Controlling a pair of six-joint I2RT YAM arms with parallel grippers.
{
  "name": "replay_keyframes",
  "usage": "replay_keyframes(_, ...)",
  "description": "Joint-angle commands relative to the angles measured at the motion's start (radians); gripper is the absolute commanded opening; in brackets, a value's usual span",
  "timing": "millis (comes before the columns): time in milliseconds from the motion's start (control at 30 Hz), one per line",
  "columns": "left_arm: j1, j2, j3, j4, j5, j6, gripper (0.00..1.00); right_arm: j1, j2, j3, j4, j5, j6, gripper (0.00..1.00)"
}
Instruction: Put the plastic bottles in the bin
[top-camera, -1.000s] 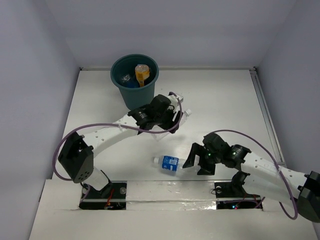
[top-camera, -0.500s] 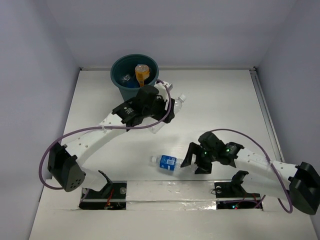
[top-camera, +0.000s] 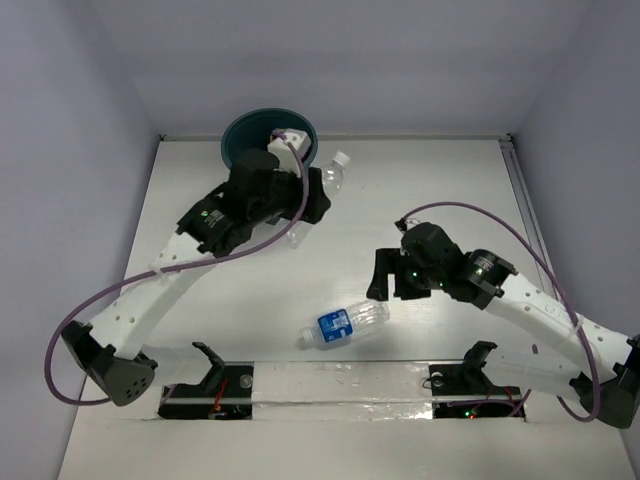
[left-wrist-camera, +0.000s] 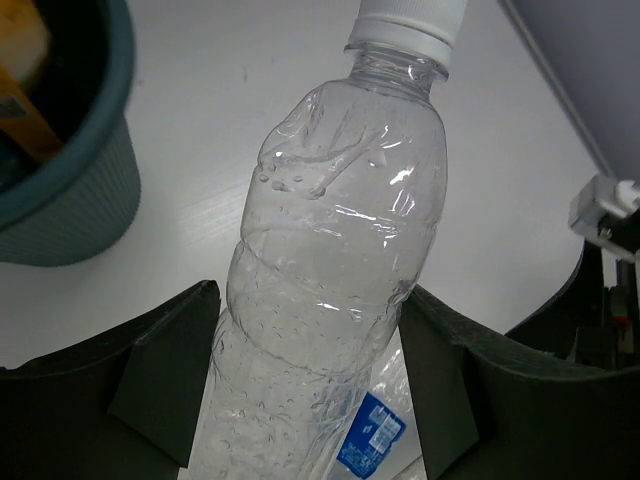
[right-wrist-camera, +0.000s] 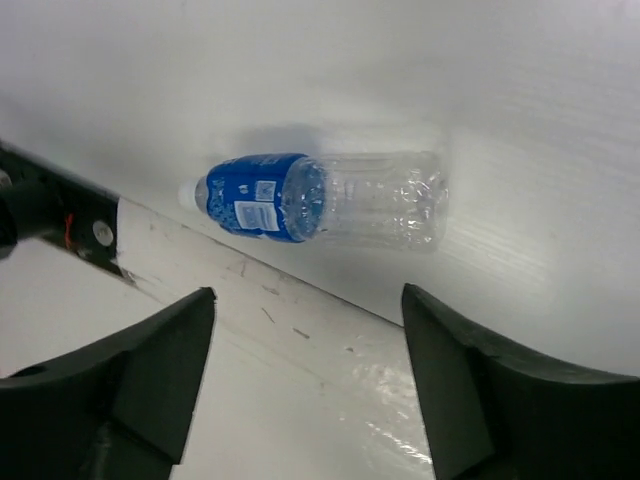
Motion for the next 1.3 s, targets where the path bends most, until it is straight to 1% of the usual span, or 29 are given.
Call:
replay_keyframes(0, 0.064, -0.063, 0.097, 0.007, -0.031, -0.04, 0.38, 0.028, 0.094, 0.116, -0.011, -0.05, -0.235, 0.76)
replay_keyframes(33, 0.081, -0.058, 0.134, -0.003, -0.034, -0.041, 0.36, 0.038, 0.131, 0.14, -0.002, -0.052, -0.254, 0.54)
replay_keyframes(67, 0.1, -0.055, 0.152, -0.012, -0.034, -0.04, 0.35, 0.075, 0.208, 0.167, 0.002, -0.054, -0.29, 0.41)
replay_keyframes(100, 0.143, -0.05, 0.172, -0.019, -0.03, -0.037, 0.35, 0.095, 0.246, 0.219, -0.004, -0.042, -0.303, 0.33)
replay_keyframes(133, 0.166, -0.038, 0.212, -0.033, -0.025, -0.035, 0.35, 0.112, 0.281, 0.242, -0.012, -0.029, -0.309, 0.19)
replay_keyframes(167, 0.189, -0.032, 0.231, -0.038, -0.022, -0.037, 0.35, 0.129, 0.309, 0.262, -0.024, -0.017, -0.297, 0.12)
replay_keyframes(200, 0.236, -0.029, 0.247, -0.041, -0.016, -0.04, 0.35, 0.155, 0.342, 0.284, -0.05, 0.027, -0.28, 0.09)
replay_keyframes(233, 0.261, -0.023, 0.273, -0.038, -0.011, -0.044, 0.35, 0.155, 0.347, 0.281, -0.061, 0.061, -0.216, 0.1)
replay_keyframes(267, 0.284, -0.018, 0.286, -0.035, -0.004, -0.051, 0.35, 0.164, 0.341, 0.27, -0.072, 0.093, -0.177, 0.15)
replay_keyframes(300, 0.305, -0.015, 0.298, -0.024, 0.014, -0.063, 0.35, 0.164, 0.297, 0.25, -0.063, 0.119, -0.139, 0.25)
replay_keyframes(333, 0.342, -0.006, 0.321, -0.017, 0.021, -0.069, 0.35, 0.164, 0.265, 0.19, -0.049, 0.136, -0.098, 0.6)
replay_keyframes(367, 0.358, 0.0, 0.33, -0.007, 0.025, -0.077, 0.35, 0.164, 0.234, 0.157, -0.023, 0.153, 0.001, 0.76)
replay_keyframes(400, 0.371, 0.005, 0.341, 0.005, 0.041, -0.089, 0.35, 0.164, 0.203, 0.12, -0.002, 0.159, 0.045, 0.89)
replay_keyframes(433, 0.384, 0.02, 0.362, 0.031, 0.042, -0.095, 0.35, 0.164, 0.151, 0.044, 0.017, 0.156, 0.097, 1.0)
replay_keyframes(467, 0.404, 0.029, 0.375, 0.043, 0.041, -0.101, 0.35, 0.164, 0.128, 0.005, 0.037, 0.163, 0.196, 1.0)
replay_keyframes(533, 0.414, 0.065, 0.415, 0.072, 0.039, -0.116, 0.35, 0.164, 0.078, -0.07, 0.118, 0.153, 0.28, 1.0)
replay_keyframes(567, 0.43, 0.08, 0.427, 0.083, 0.039, -0.12, 0.35, 0.164, 0.064, -0.128, 0.143, 0.155, 0.355, 1.0)
replay_keyframes(667, 0.453, 0.131, 0.473, 0.129, 0.013, -0.124, 0.35, 0.164, 0.034, -0.211, 0.264, 0.138, 0.451, 1.0)
replay_keyframes(733, 0.462, 0.163, 0.484, 0.181, -0.016, -0.124, 0.35, 0.164, 0.039, -0.234, 0.296, 0.15, 0.485, 1.0)
replay_keyframes(767, 0.462, 0.172, 0.484, 0.201, -0.027, -0.126, 0.35, 0.15, 0.056, -0.245, 0.342, 0.143, 0.502, 1.0)
replay_keyframes(833, 0.48, 0.206, 0.482, 0.24, -0.039, -0.129, 0.35, 0.141, 0.076, -0.268, 0.377, 0.129, 0.521, 1.0)
replay_keyframes(967, 0.49, 0.244, 0.438, 0.328, -0.074, -0.12, 0.35, 0.132, 0.094, -0.31, 0.471, 0.138, 0.585, 1.0)
replay_keyframes(1067, 0.49, 0.273, 0.421, 0.378, -0.094, -0.104, 0.36, 0.103, 0.106, -0.336, 0.491, 0.147, 0.61, 1.0)
replay_keyframes(1267, 0.499, 0.312, 0.355, 0.489, -0.093, -0.081, 0.38, -0.003, 0.203, -0.344, 0.558, 0.13, 0.579, 1.0)
